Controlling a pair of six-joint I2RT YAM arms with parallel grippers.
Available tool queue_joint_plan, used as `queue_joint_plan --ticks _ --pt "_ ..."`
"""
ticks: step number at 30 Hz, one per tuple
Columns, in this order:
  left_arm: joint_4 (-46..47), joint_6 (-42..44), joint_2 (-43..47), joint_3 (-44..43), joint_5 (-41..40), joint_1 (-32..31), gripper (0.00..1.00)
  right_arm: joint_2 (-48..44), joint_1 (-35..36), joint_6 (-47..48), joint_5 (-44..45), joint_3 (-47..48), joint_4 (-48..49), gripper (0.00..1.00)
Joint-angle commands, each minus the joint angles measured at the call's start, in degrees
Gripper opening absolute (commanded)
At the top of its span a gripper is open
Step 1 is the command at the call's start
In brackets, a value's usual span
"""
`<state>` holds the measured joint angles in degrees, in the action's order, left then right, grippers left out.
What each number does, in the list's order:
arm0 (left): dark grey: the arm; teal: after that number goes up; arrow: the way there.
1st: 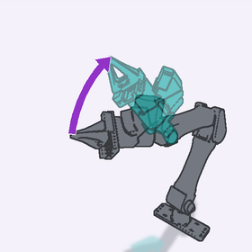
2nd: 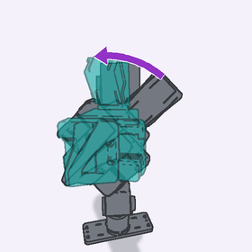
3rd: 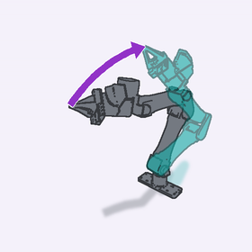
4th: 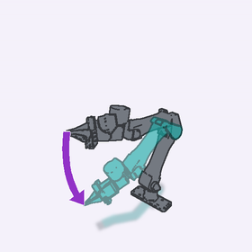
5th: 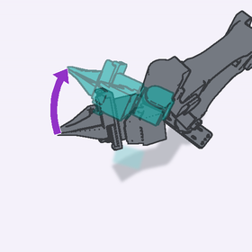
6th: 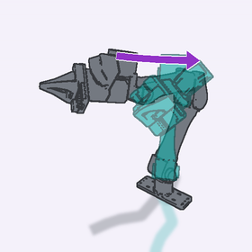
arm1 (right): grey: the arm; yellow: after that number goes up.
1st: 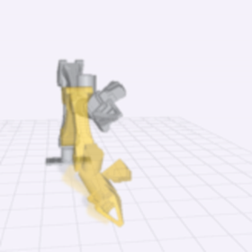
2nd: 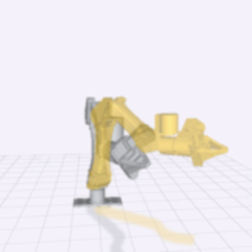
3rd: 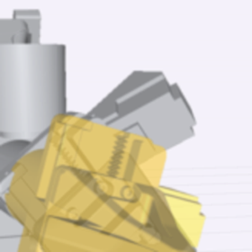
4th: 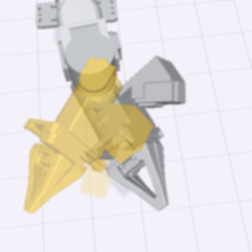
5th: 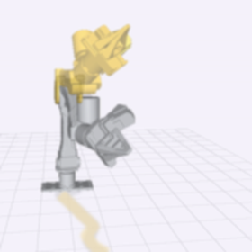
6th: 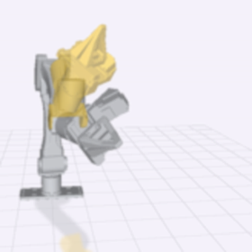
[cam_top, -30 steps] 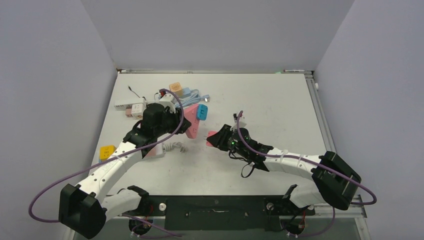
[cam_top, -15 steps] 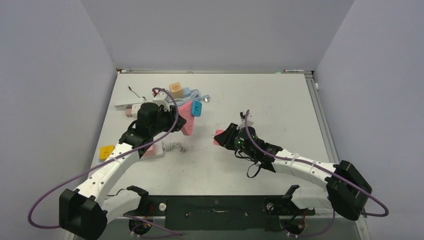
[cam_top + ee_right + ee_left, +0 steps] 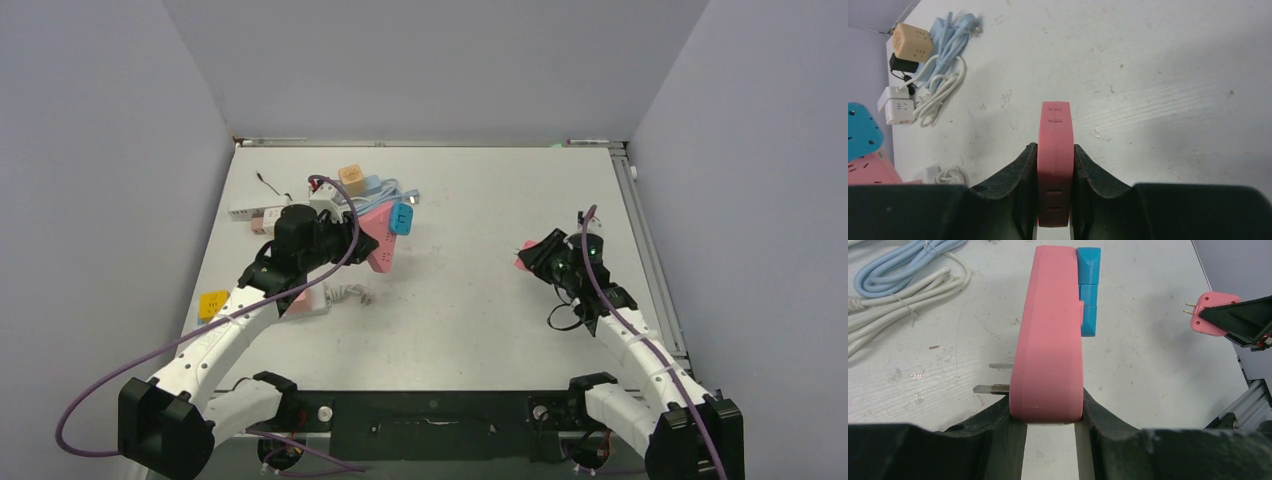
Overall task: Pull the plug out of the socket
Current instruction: Place the plug at the center of the board.
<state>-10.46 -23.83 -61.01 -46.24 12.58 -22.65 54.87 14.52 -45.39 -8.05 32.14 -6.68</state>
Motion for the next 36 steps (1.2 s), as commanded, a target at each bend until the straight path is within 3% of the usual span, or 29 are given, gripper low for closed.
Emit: queue_joint_plan --ticks 1,8,14,22,26,29,36 --pt "5.20 -1.03 1.14 -0.95 2.71 0.07 0.00 -0.28 -7.51 2.24 -11.48 -3.89 -2.16 0.05" --pt "5.28 -1.21 0.94 -1.10 3.59 0.06 0.00 -1.83 -6.32 -0.54 -14.73 -9.70 -0.64 0.05" --pt "5.45 -1.41 0.33 -1.13 4.24 0.07 0.00 -2.39 5.89 -3.76 -10.22 -11.53 1.31 0.07" --pt "5.45 -1.47 0.42 -1.05 3.82 -0.12 0.00 6.32 21.77 -8.69 -6.90 -12.70 13.60 0.07" --pt "5.44 -1.35 0.30 -1.08 3.85 -0.28 0.00 9.98 25.79 -9.15 -5.63 -11.71 15.69 0.09" --pt "5.46 -1.39 0.34 -1.13 3.86 -0.48 0.00 11.41 26.31 -9.03 -4.84 -11.62 15.32 0.13" --pt "5.45 -1.13 0.04 -1.27 4.11 -0.85 0.00 11.40 26.78 -8.49 -0.42 -11.32 11.30 0.40"
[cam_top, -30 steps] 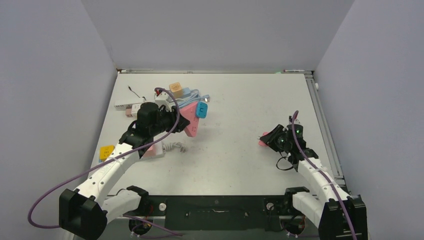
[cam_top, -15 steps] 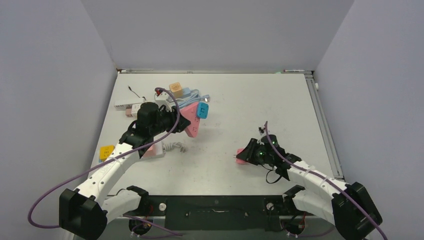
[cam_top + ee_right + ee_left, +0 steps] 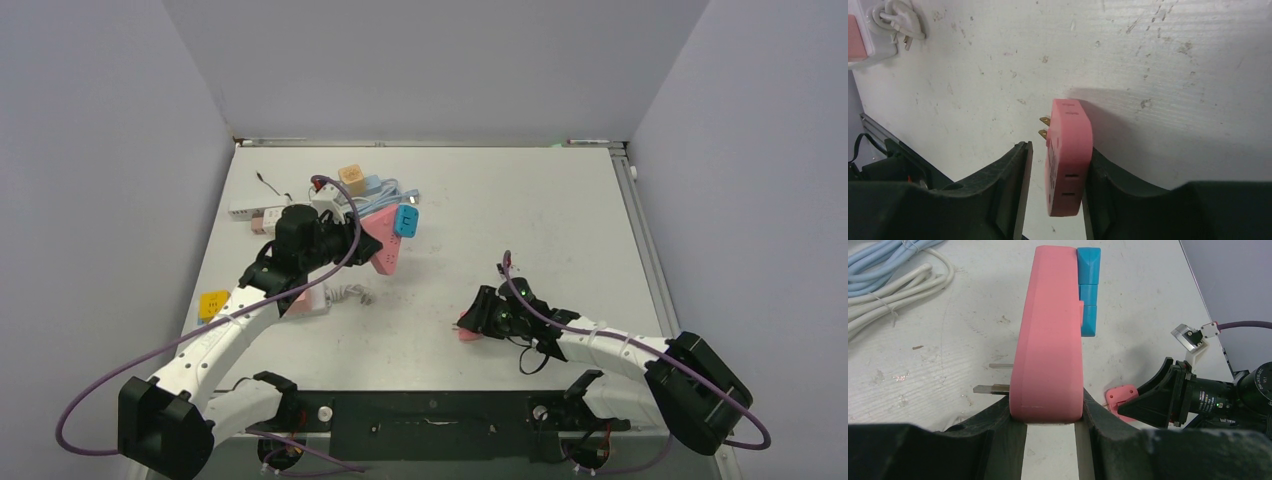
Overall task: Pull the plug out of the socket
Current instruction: Place the plug at the center of the board.
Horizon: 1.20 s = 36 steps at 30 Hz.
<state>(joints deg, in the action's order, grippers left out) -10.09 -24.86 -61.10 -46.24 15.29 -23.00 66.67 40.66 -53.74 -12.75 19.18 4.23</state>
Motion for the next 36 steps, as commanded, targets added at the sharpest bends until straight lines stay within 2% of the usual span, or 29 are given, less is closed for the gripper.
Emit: queue_joint_plan --ticks 1,4,8,16,22,23,25,30,36 --pt "5.08 -0.10 0.17 -1.28 1.44 -0.59 0.00 -0.56 0.64 -0.14 4.82 1.71 -0.21 0.45" --pt "5.01 -0.01 0.06 -1.28 1.41 -0.77 0.00 -0.66 0.68 -0.10 6.32 2.19 -2.21 0.56" --pt "5.10 0.34 0.33 -1.31 1.30 -1.16 0.00 -1.51 0.65 0.24 8.16 3.29 -5.41 0.64" --pt "6.62 0.77 2.01 -0.81 2.76 -1.69 0.00 -7.28 0.12 1.69 15.40 5.82 -13.82 0.87" --pt "9.20 -0.09 2.44 -0.32 9.56 -1.78 0.00 -14.39 -3.72 7.27 15.40 7.84 -16.36 0.99" --pt "11.12 -0.24 2.28 -0.39 11.15 -1.78 0.00 -15.85 -4.68 8.46 15.05 8.15 -16.24 0.96" --pt "12.67 -0.71 2.18 -0.35 13.68 -1.78 0.00 -19.07 -7.47 10.91 11.12 8.28 -14.30 0.91" --pt "16.58 -1.74 2.31 -0.07 20.46 -1.95 0.00 -26.03 -12.84 12.36 -3.25 7.00 0.13 0.90" --pt "21.48 -4.32 1.23 0.24 28.52 -3.46 0.00 -24.37 -14.11 7.93 -13.37 5.46 17.18 0.90"
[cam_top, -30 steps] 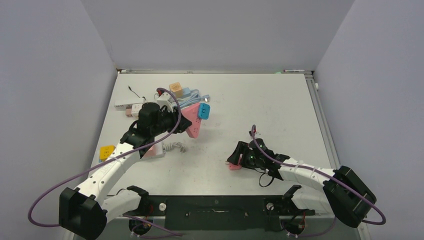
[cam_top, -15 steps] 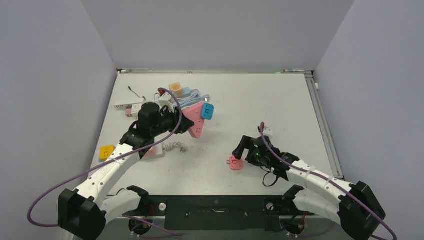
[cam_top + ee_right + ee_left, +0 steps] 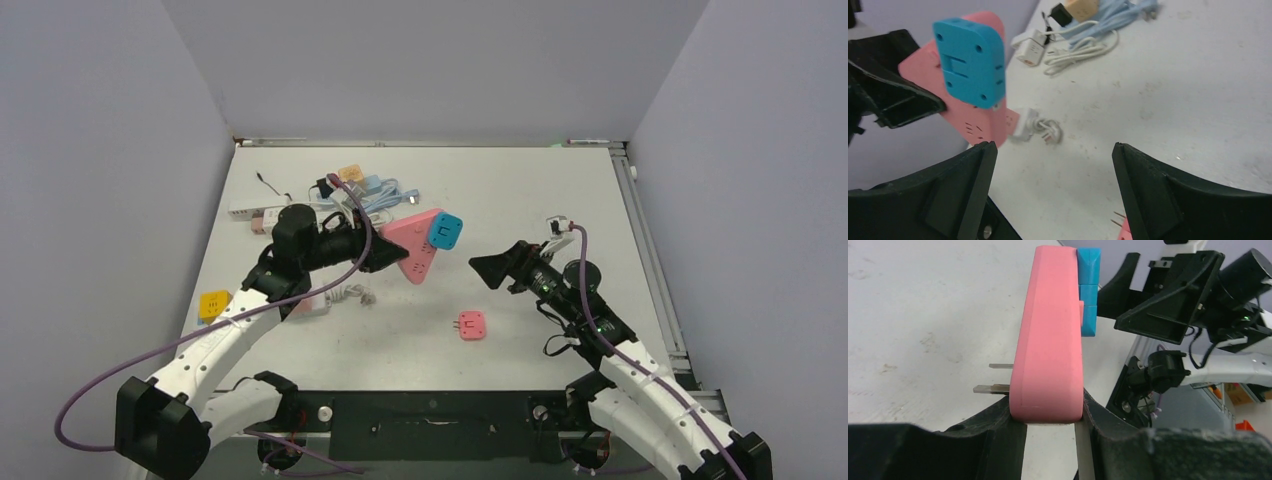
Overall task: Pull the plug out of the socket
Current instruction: Place the plug at the center of the board, then remove the plug from the socket.
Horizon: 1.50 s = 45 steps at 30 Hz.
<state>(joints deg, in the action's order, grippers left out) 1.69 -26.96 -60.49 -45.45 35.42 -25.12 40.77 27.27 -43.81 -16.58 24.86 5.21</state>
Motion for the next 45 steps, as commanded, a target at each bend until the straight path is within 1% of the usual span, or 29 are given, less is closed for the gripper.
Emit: queue_joint_plan --ticks 1,5,9,13,15,21,27,31,37,41,45 --pt "9.62 -2.30 0.27 -0.71 9.04 -1.78 0.00 2.42 -0.72 -2.80 -10.64 -0.37 18.64 0.90" --pt "7.13 -0.85 -0.90 -1.86 9.96 -4.14 0.00 7.23 -0.72 -3.83 -13.31 0.72 23.04 0.90" --pt "6.08 -0.31 -1.63 -2.19 8.91 -4.67 0.00 9.16 -0.59 -6.63 -15.89 0.30 30.35 0.91" --pt "5.24 0.06 -1.76 -2.50 8.74 -5.45 0.00 9.67 -0.38 -8.23 -15.15 0.24 31.97 0.97" --pt "4.77 0.45 -1.88 -2.60 8.39 -5.91 0.00 9.88 -0.22 -8.81 -14.80 -0.15 32.78 0.97" --pt "4.16 0.73 -2.36 -2.60 7.29 -6.56 0.00 10.51 0.84 -8.82 -13.92 -0.37 32.86 0.82" --pt "0.81 2.97 -1.71 -3.14 2.19 -7.01 0.00 10.88 1.85 -6.59 -11.09 0.35 27.44 0.69" --pt "0.24 3.53 -1.05 -2.91 -0.30 -7.31 0.00 11.80 2.95 -5.52 -10.59 0.88 25.78 0.61" --pt "-0.15 3.88 -0.19 -2.45 -3.38 -7.38 0.00 12.05 4.78 -2.66 -7.64 2.62 20.39 0.48" --pt "-1.59 5.05 0.22 -2.66 -7.28 -7.89 0.00 12.24 5.06 -2.77 -6.20 2.65 18.97 0.42" --pt "-5.27 6.65 0.30 -3.30 -10.49 -9.05 0.00 11.99 5.08 -2.68 -5.11 2.30 18.71 0.33"
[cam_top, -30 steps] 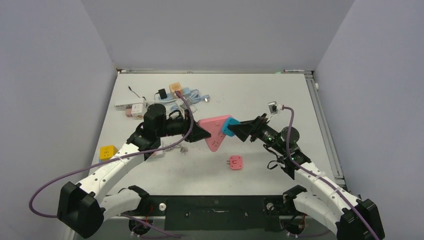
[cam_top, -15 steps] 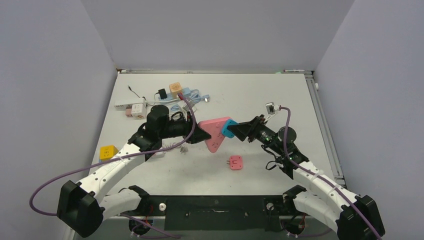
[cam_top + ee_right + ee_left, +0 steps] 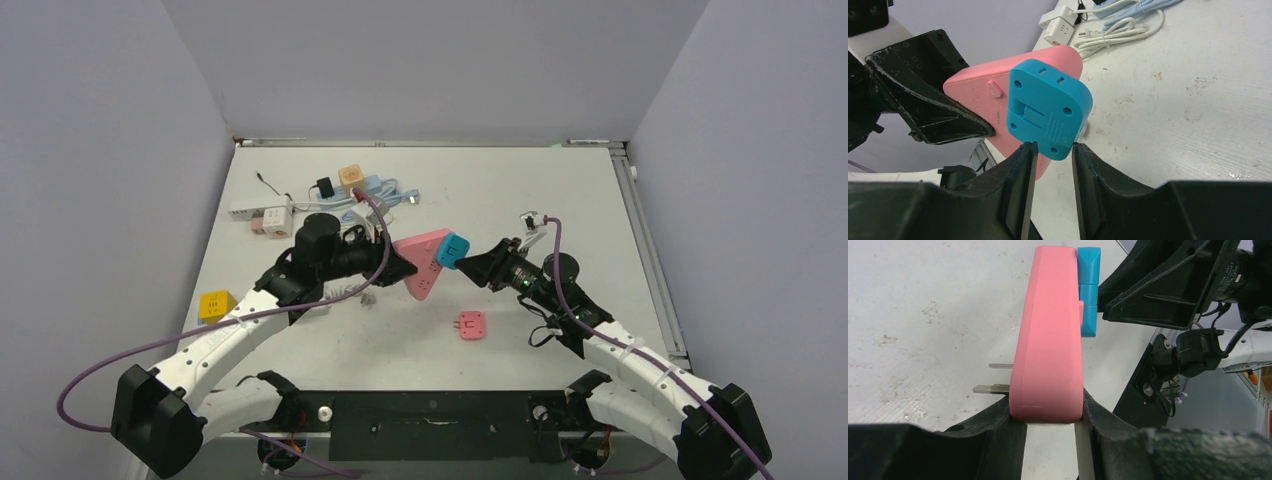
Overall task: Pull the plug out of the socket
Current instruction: Remove the plug from the socket.
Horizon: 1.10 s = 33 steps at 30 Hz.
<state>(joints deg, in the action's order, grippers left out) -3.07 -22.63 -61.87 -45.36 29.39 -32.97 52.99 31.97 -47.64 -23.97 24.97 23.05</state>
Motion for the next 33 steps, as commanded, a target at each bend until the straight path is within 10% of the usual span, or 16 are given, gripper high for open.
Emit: queue_joint_plan --ticks 1,7,19,33 --pt "-0.87 2.61 1.79 -3.48 -5.24 -1.52 0.00 -0.32 0.38 1.17 2.40 2.19 1.00 0.31" --pt "-1.77 3.09 1.78 -3.62 -6.51 -2.45 0.00 -0.58 0.38 1.29 3.17 2.51 0.79 0.31" --pt "9.18 -5.19 0.89 -1.31 7.50 0.44 0.00 -0.86 -2.26 -0.82 -1.75 -1.82 9.11 0.80" --pt "5.29 -2.56 -0.94 -2.61 4.68 0.21 0.00 0.69 -1.43 -1.53 -4.67 0.18 14.00 0.49"
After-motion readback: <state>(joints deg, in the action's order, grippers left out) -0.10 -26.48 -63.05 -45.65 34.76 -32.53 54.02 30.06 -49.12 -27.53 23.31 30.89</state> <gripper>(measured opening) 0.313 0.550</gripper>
